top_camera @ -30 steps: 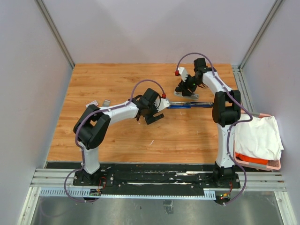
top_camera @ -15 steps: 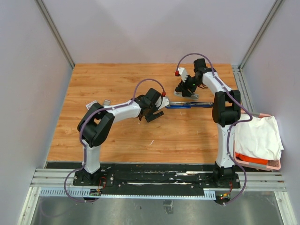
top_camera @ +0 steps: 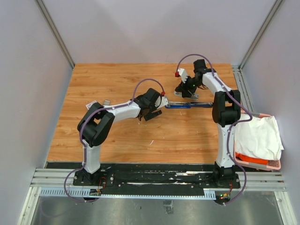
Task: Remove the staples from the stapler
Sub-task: Adjust the staple at the center of the board.
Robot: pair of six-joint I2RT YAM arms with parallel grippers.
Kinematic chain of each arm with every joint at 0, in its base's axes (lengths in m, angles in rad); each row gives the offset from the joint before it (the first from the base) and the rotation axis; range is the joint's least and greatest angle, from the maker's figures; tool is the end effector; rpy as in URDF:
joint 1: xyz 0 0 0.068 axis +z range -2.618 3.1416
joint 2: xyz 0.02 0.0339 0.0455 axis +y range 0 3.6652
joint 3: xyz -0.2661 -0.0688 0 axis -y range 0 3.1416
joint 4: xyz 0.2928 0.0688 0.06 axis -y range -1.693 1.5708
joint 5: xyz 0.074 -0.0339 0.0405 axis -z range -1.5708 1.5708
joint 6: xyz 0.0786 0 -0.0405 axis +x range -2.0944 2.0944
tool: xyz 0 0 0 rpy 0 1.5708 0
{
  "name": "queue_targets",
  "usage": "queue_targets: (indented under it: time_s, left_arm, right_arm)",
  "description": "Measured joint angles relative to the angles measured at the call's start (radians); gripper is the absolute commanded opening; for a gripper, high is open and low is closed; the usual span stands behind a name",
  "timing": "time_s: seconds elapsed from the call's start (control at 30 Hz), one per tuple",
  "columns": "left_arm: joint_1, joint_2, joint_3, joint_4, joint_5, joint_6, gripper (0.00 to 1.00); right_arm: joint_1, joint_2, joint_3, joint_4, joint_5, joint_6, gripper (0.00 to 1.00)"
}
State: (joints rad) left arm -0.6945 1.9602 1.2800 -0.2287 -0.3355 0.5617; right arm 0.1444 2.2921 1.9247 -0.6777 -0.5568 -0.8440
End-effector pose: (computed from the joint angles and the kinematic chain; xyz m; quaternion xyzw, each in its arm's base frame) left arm 0.3835 -0.2857 0.1053 0.5040 0.7864 0.1363 0.3301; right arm 0.5493 0.1219 0.1424 -0.5033 0.7835 0.1637 0.3256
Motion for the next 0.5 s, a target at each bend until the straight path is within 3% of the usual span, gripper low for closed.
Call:
queue_targets:
  time_s: [0.23, 0.5]
  left_arm:
    - [0.006, -0.039, -0.043, -0.014, 0.045, 0.037, 0.98]
    - [0.012, -0.014, -0.015, -0.024, 0.003, 0.04, 0.98]
  right_arm:
    - [0.0, -0.001, -0.002, 0.0, 0.0, 0.0, 0.57]
    - [0.0, -0.001, -0.007, 0.0, 0.0, 0.0, 0.57]
